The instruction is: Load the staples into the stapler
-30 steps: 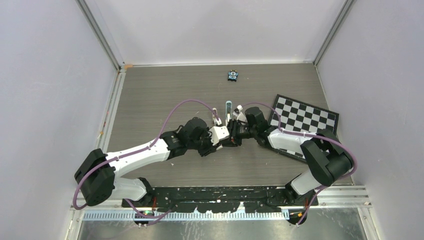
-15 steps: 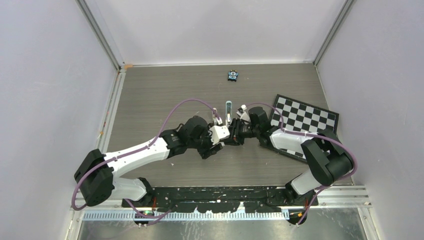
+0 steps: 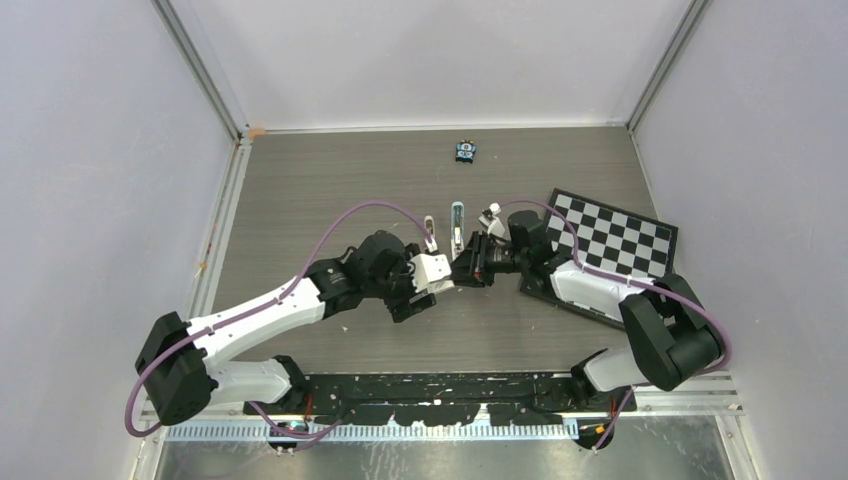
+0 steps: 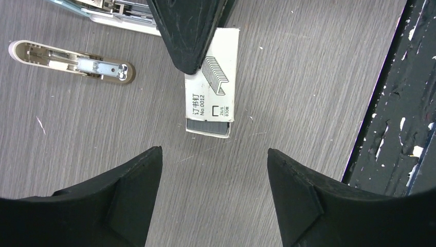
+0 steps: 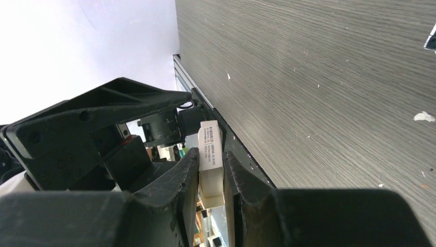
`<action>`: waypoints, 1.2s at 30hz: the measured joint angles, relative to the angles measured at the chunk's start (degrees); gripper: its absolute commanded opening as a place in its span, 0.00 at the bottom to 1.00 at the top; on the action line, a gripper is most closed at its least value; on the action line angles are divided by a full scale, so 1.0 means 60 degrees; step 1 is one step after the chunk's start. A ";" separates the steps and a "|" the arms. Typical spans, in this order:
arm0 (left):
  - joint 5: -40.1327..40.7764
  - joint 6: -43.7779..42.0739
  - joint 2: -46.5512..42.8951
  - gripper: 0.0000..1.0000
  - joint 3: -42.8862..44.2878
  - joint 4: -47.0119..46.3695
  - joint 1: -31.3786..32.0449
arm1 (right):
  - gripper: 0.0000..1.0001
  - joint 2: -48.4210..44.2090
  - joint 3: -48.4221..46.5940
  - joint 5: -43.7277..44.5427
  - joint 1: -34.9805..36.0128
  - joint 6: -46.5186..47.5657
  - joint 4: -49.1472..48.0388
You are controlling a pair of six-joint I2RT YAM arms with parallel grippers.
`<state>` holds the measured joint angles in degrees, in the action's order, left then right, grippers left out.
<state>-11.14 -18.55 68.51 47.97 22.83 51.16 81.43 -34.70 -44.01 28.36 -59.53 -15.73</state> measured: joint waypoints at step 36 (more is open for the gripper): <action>-0.0302 0.0044 0.0463 0.68 0.0000 -0.0645 -0.0033 | 0.28 -0.0291 0.0153 -0.0266 0.0025 0.0208 -0.0153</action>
<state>-12.95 -18.28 71.29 47.97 18.96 50.96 79.68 -33.78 -45.60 28.51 -58.28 -16.64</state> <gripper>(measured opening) 0.681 0.282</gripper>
